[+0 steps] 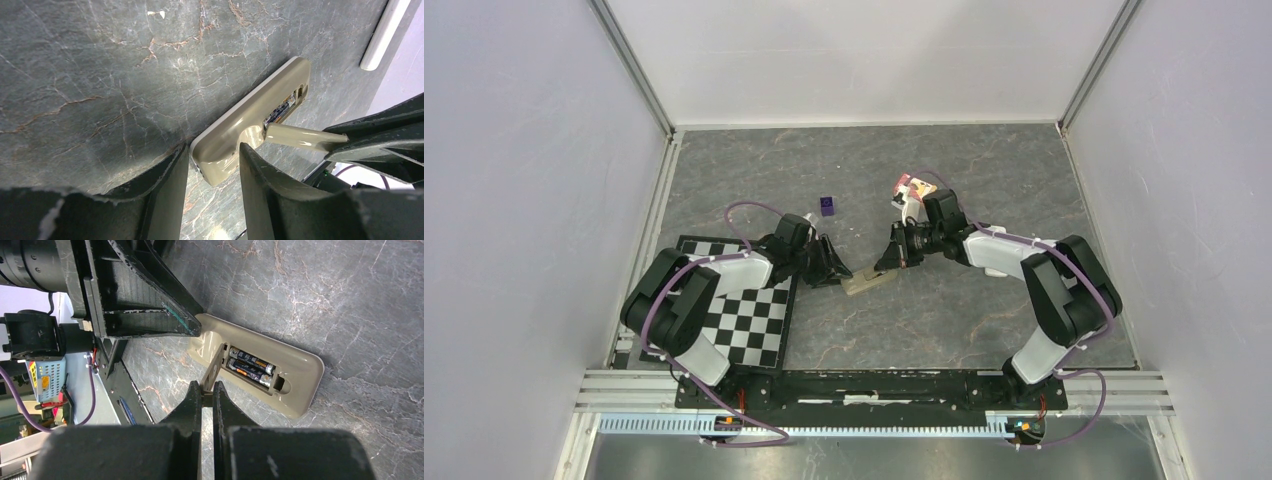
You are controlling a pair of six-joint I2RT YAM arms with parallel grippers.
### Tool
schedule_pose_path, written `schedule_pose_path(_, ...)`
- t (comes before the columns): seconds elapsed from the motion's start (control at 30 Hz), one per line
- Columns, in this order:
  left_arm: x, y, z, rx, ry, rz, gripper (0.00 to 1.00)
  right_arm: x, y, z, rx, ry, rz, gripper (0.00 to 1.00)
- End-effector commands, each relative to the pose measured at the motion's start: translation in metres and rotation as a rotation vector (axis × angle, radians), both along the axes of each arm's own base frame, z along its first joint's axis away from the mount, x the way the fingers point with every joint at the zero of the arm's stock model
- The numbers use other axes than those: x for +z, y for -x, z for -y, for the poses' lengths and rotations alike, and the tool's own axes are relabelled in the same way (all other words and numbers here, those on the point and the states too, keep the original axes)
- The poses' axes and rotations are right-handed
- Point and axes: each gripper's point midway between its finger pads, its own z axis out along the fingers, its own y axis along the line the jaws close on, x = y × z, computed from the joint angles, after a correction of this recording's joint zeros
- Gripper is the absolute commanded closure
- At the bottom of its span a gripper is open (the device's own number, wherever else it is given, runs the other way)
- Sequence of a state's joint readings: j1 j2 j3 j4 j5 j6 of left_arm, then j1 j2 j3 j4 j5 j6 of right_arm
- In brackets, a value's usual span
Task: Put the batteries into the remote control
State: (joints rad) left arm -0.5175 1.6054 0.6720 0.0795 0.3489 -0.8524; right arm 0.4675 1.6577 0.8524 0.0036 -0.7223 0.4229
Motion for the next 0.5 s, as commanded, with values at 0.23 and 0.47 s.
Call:
schedule_pose_path(0.23,-0.008,-0.001,-0.005,-0.009,-0.057,0.004,0.50,-0.014,0.001,-0.001,0.023,0.011,0.009,1.00)
schedule_pose_path(0.47,-0.007,-0.002,-0.004,-0.012,-0.055,0.005,0.50,-0.025,0.008,0.003,0.020,0.028,-0.029,1.00)
